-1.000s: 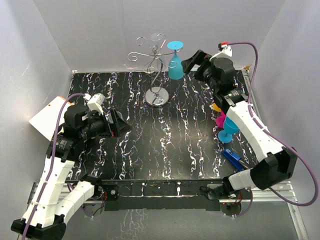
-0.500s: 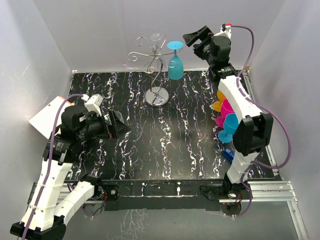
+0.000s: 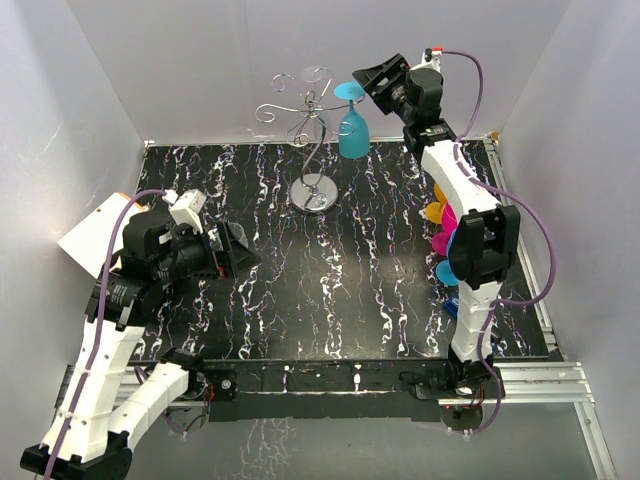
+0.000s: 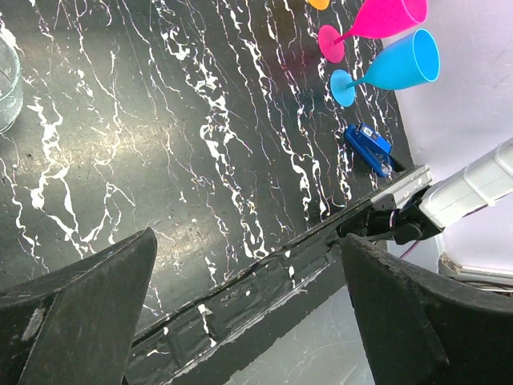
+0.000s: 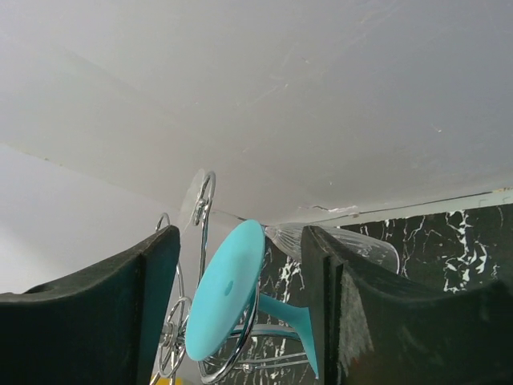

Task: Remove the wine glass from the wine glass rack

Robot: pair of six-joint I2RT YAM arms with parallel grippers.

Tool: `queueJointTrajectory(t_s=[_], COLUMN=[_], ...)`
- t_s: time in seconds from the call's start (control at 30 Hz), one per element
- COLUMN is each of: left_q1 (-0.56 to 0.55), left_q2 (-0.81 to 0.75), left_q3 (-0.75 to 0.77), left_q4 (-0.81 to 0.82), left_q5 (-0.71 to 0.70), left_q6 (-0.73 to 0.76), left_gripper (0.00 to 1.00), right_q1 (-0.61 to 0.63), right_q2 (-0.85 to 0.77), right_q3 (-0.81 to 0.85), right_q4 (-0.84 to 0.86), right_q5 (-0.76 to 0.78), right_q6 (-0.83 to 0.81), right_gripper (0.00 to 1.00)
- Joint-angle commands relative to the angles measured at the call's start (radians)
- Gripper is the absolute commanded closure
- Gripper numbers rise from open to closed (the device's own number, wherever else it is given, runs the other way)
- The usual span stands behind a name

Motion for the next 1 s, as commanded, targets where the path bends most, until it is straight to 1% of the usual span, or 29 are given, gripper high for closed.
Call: queueJointTrajectory(t_s=[0.0, 0.13, 0.47, 0.97], left_q1=[0.000, 0.000, 0.000, 0.000], left_q2=[-0.011, -0.012, -0.016, -0.013], left_q3=[0.033, 0.029, 0.027, 0.018], left_q4=[-0.018, -0.018, -0.024, -0.014], left_q5=[0.010, 0.013, 0.012, 0.024], left_q6=[-0.007, -0.007, -0.004, -0.011], left_gripper=[0.01, 0.01, 0.01, 0.01], right_q1=[-0.011, -0.011, -0.014, -0.019], right_q2=[0.014, 0.034, 0.069, 0.067], right_q3=[0.060, 0.060, 0.082, 0.113], right_q4=[0.077, 0.098, 0.125, 0.112], right_q5=[-0.032, -0.054, -0.079, -0.073], right_q6=[0.050, 0.090, 0.143, 0.136], right_gripper=[0.44, 0.54, 0.70, 0.85])
